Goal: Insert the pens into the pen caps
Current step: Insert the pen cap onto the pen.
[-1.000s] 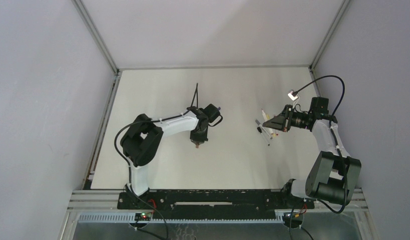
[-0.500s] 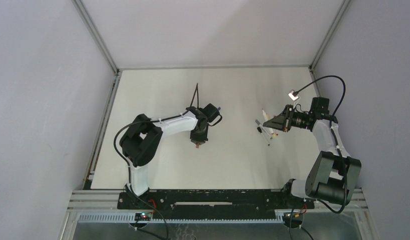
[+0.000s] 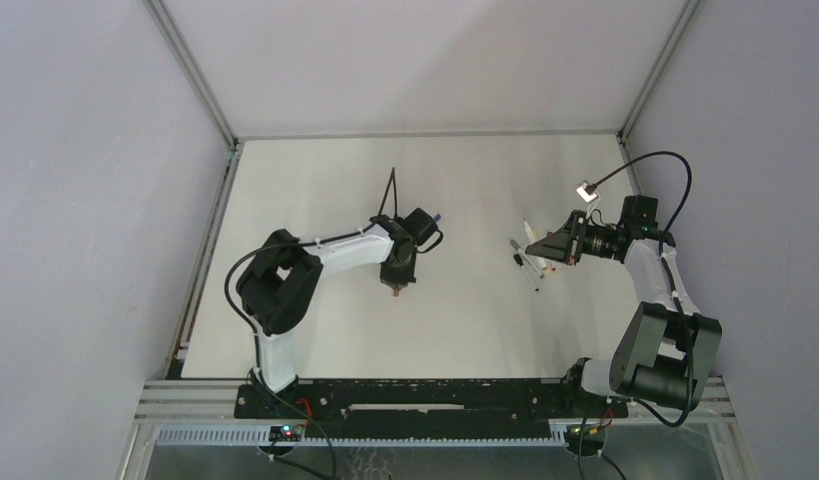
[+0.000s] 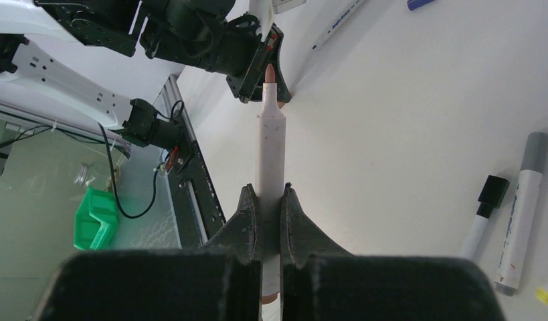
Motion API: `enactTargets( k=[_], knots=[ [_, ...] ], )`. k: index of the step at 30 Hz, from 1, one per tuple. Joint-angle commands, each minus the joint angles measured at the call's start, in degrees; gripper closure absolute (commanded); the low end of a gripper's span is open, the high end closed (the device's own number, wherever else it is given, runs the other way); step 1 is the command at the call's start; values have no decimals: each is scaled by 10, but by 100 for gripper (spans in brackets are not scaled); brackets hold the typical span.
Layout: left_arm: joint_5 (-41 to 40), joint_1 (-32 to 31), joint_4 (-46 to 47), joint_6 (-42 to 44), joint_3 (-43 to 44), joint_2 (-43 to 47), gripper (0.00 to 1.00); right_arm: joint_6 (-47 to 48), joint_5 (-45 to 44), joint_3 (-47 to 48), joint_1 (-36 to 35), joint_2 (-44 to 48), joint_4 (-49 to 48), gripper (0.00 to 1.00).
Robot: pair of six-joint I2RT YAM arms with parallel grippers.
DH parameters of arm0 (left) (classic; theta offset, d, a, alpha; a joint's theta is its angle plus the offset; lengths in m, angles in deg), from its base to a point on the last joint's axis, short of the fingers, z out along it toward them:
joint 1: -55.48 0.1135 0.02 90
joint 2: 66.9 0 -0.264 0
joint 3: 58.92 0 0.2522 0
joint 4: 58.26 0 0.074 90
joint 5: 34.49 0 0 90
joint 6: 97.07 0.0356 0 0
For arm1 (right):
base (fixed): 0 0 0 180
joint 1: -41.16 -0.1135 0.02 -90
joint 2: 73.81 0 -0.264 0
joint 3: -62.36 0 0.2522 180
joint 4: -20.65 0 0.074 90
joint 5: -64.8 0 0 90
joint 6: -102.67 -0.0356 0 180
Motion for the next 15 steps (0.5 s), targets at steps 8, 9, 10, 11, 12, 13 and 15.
enactTargets(
  k=[8,9,10,11,12,13,15],
  knots=[
    [-18,-12,61,-24,-39,154,100,166,-8,76,-40,37,154,100],
    [-14,-12,83,-28,-48,180,100,174,-17,88,-46,43,164,100],
    [-8,-12,104,-32,-56,203,100,179,-26,99,-56,50,169,100],
    [-3,-12,127,-36,-65,228,100,182,-35,110,-67,58,174,100],
    [3,-12,153,-41,-77,253,100,186,-43,121,-82,66,177,100],
    [10,-12,177,-45,-88,276,100,187,-50,133,-93,75,179,100],
    [16,-12,228,-57,-107,320,100,184,-60,156,-114,91,179,100]
  ],
)
